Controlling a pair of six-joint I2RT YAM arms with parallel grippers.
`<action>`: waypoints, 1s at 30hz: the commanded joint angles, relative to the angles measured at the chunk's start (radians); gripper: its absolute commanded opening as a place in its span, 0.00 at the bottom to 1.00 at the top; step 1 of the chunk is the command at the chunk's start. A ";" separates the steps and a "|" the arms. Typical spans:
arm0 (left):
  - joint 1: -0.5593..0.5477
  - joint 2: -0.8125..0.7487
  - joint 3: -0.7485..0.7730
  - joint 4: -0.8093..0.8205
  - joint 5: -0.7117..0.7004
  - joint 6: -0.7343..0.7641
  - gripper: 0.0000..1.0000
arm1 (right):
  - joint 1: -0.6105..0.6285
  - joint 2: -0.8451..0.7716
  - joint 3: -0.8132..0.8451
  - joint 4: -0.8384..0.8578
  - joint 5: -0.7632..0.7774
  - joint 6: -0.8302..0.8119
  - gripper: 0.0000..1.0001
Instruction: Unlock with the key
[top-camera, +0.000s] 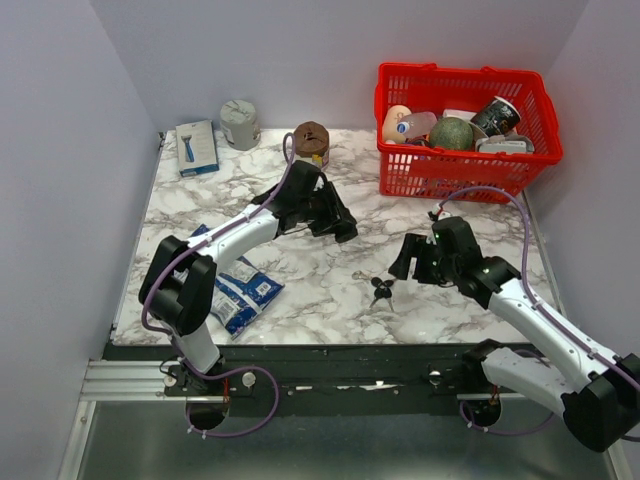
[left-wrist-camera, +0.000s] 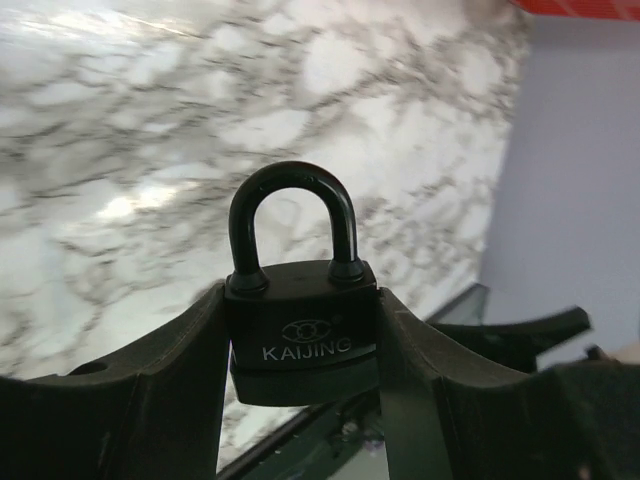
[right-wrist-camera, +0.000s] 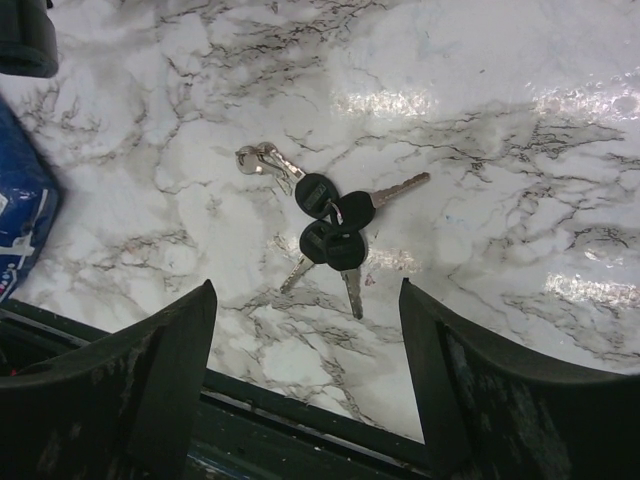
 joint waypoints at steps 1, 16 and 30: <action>0.005 0.016 0.076 -0.237 -0.275 0.135 0.00 | 0.000 0.044 -0.040 0.033 -0.034 -0.057 0.80; 0.020 0.171 0.075 -0.234 -0.368 0.170 0.00 | 0.003 0.204 -0.149 0.237 -0.112 0.173 0.74; 0.022 0.196 0.072 -0.254 -0.375 0.251 0.35 | -0.067 0.170 -0.342 0.406 -0.115 0.443 0.63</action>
